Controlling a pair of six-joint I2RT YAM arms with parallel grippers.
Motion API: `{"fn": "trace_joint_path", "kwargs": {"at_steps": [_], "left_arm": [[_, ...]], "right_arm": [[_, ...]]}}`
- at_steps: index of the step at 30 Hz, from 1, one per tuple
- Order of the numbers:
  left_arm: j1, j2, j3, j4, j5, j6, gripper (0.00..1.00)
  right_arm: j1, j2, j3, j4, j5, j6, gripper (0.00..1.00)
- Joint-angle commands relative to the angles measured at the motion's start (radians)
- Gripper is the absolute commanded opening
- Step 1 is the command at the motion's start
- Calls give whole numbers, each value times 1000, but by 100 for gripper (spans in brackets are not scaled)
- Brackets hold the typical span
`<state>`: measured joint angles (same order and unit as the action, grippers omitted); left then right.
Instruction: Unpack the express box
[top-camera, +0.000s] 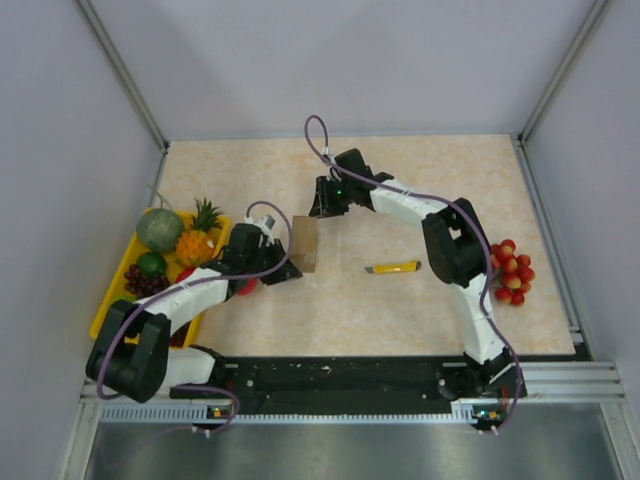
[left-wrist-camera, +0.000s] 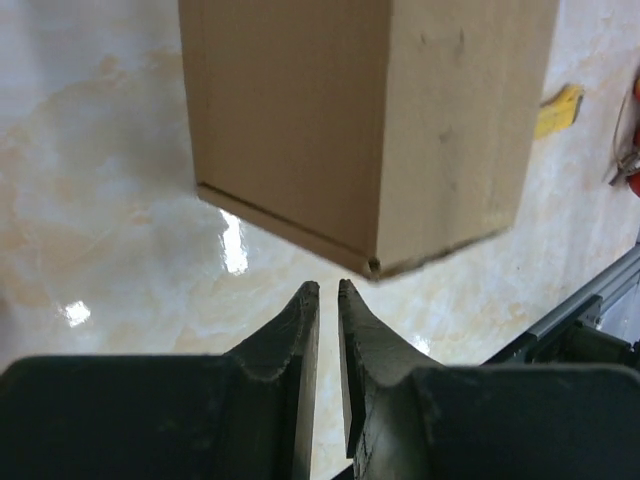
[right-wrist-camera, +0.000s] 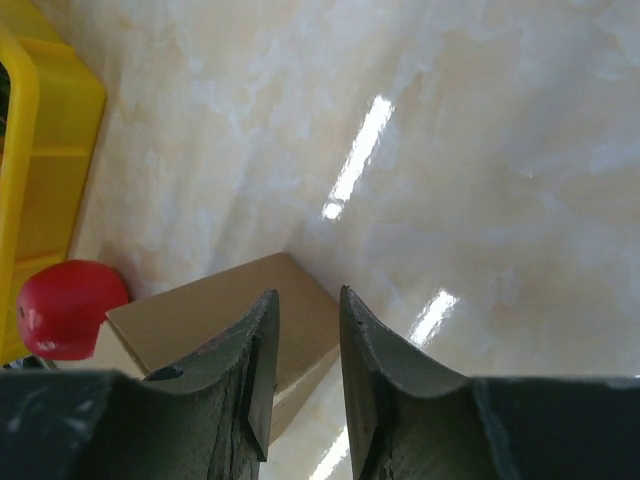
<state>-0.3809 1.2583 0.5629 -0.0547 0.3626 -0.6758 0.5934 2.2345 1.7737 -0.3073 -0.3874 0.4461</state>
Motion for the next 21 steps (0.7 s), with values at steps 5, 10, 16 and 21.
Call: {"fn": "trace_joint_path", "kwargs": {"at_steps": [5,10,16,21], "left_arm": [[0,108,143,4,-149,1,17],[5,138,198,-26,-209,10,17],[43,199,236,-24,-188,12,17],[88,239,259,-19,-179,18,17]], "right_arm": [[14,-105,-129,56,-96,6,29],[17,-216,-255,63,-82,11,29],[45,-343,-379,73,-61,13,29],[71,-397,-415,39,1,34,30]]}}
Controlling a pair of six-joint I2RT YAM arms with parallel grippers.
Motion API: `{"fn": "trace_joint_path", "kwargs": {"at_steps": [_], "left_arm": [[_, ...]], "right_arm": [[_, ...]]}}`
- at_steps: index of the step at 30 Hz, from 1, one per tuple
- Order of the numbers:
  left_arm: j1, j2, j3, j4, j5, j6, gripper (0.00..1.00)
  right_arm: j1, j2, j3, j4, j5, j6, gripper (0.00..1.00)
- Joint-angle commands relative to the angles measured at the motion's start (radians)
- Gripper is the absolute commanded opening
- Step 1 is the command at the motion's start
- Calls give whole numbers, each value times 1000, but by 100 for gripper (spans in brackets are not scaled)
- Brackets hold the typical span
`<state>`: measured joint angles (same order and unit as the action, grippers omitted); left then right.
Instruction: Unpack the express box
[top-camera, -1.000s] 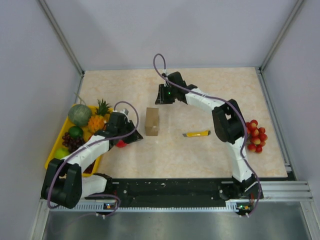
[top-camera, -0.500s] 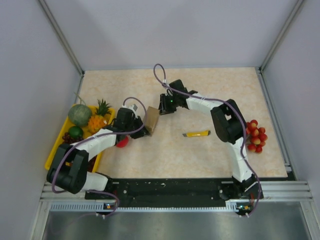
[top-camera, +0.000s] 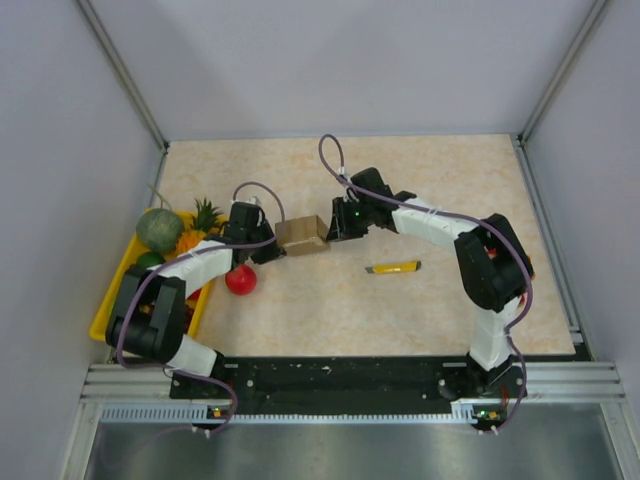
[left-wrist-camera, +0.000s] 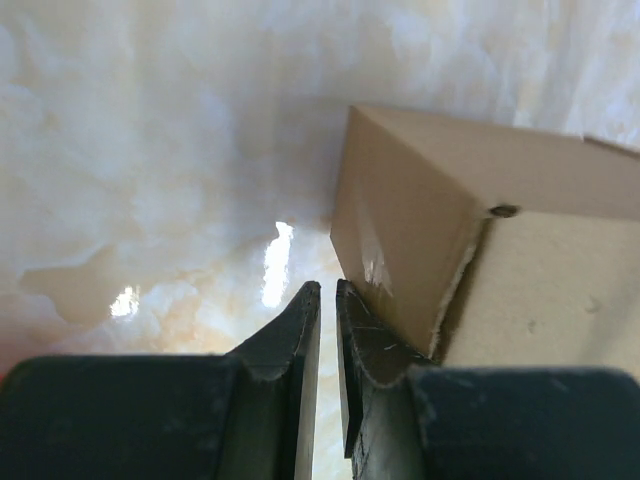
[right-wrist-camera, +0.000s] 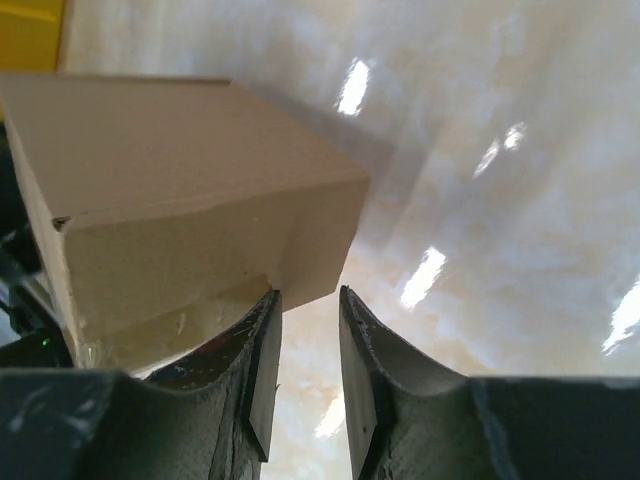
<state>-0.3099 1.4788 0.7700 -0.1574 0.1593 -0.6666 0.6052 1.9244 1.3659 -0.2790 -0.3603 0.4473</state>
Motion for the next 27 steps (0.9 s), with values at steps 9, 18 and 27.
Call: {"fn": "trace_joint_path", "kwargs": {"at_steps": [9,18,27], "left_arm": [[94,38,84,72,48,27,20],[126,-58,61,-50,-87,1,37],[179,-202,80,-174,-150,1,52]], "right_arm": [[56,-191,-34,-167,208,24,38],[103,-240,93,-209,192,-286,85],[168,-33,332,-219,187,-535,98]]}}
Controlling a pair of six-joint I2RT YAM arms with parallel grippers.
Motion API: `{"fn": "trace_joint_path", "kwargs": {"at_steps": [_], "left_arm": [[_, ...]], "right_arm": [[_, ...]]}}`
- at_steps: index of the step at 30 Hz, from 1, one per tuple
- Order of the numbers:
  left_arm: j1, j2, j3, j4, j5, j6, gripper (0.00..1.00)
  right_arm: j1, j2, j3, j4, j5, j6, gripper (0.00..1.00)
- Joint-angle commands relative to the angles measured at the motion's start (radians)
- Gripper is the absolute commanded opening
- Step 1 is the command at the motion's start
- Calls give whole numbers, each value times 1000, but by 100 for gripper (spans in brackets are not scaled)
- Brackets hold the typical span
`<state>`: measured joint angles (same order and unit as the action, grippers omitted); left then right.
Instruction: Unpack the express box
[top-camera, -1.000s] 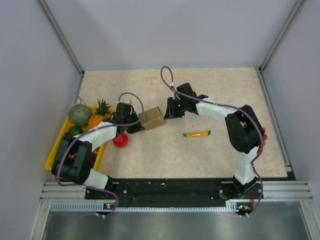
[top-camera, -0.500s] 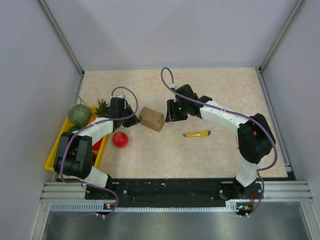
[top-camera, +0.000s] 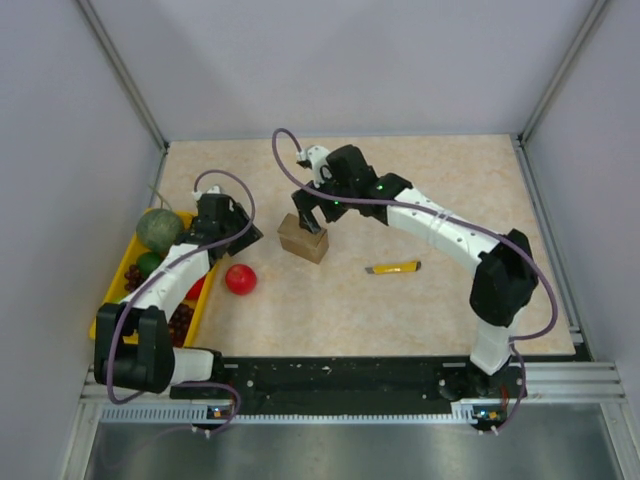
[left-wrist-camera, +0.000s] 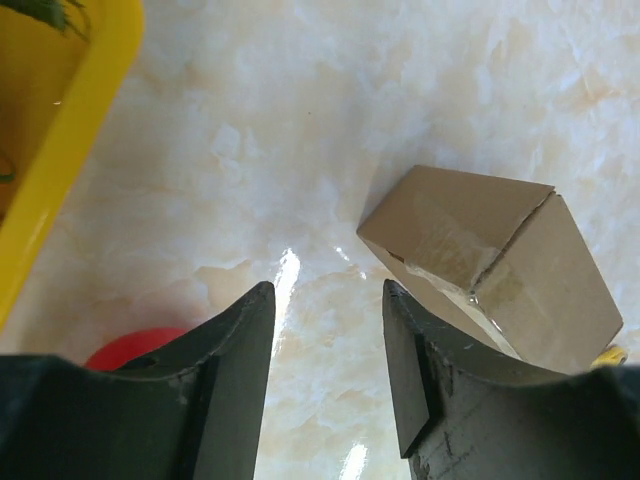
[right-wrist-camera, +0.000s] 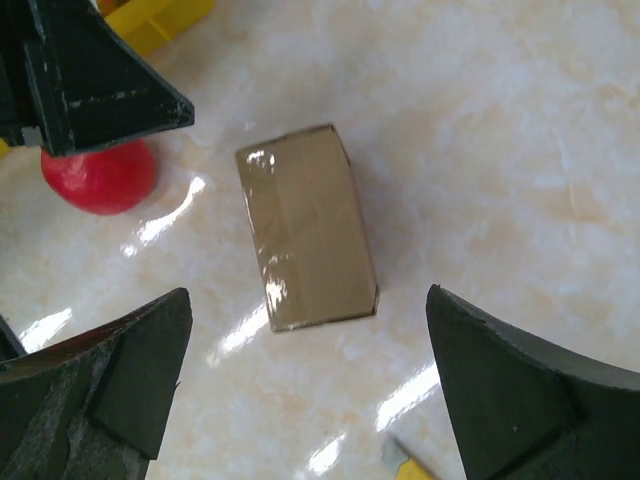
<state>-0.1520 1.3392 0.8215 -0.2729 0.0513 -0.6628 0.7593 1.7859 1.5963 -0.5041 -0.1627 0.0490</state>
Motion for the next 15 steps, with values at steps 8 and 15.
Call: {"fn": "trace_joint_path", "kwargs": {"at_steps": [8,15], "left_arm": [[57,-127,22,-68,28,25,57],[68,-103,7,-45,108,45,57]], "right_arm": [[64,254,182,-14,43,-271,98],[64,305,189,-19,-17,-261,95]]}}
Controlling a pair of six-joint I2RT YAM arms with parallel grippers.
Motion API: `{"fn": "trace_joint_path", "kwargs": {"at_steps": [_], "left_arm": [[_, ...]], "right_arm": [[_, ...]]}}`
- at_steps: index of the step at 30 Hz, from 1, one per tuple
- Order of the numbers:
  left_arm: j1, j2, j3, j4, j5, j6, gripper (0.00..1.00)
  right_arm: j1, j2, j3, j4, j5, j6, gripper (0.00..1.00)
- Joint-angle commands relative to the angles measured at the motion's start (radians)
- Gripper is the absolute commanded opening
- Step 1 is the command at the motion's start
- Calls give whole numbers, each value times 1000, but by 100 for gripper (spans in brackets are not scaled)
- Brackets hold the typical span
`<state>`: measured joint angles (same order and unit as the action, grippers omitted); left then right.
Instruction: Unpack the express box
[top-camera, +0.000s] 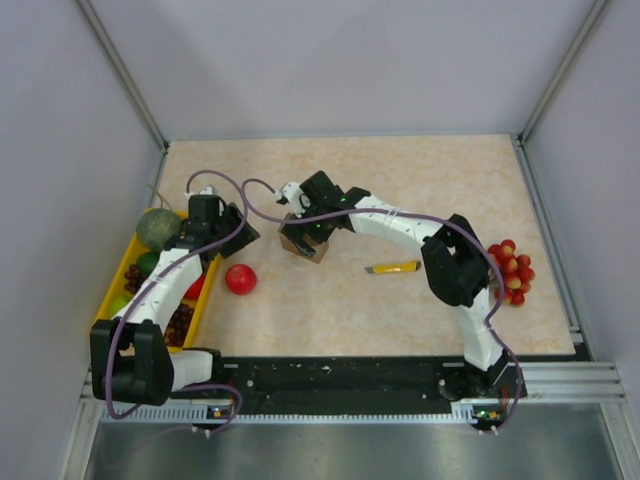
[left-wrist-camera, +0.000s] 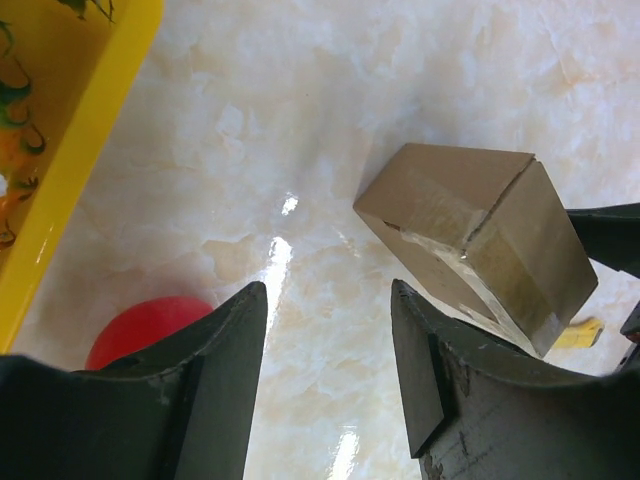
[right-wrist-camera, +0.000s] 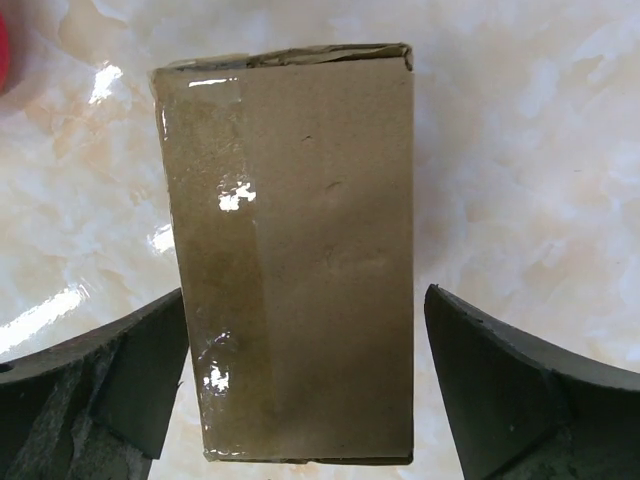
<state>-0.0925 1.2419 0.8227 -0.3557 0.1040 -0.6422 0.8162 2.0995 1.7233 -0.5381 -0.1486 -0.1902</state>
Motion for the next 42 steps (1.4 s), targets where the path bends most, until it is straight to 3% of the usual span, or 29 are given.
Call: {"fn": "trace_joint_path", "kwargs": {"at_steps": [1,4,5,8,12,18,21,23,26,29,38,42], "left_arm": [[10,-1,4,38,57,24,57],[16,16,9,37,71,19,56],[17,21,9,38,74,18,56],[17,36,7,44,83,16,56],[17,53,6,49,112,16,55],[17,82,-10,73,167,1,52],[17,97,-16,92,203,-13,52],[17,114,-22,103,229,-19,53],[17,140,-23,113,278,-20,56],[17,162,-33,132,322,-13,59],[14,215,-59,210,408,-30,66],[7,260,-43,242,427,-34,69]], "right_arm": [[9,-7,56,15,-38,-17,93],[8,-9,48,15,-48,24,81],[8,-9,48,12,-52,40,71],[5,-27,33,9,-121,113,60],[-31,-52,2,21,-285,335,53],[-109,-99,-206,283,-520,662,51],[-140,-98,-275,397,-549,753,51],[-146,-96,-287,400,-540,761,58],[-146,-131,-326,398,-484,759,81],[-147,-203,-372,397,-389,732,94],[-149,-340,-380,204,-103,624,98],[-150,-311,-332,175,-71,588,97]]}}
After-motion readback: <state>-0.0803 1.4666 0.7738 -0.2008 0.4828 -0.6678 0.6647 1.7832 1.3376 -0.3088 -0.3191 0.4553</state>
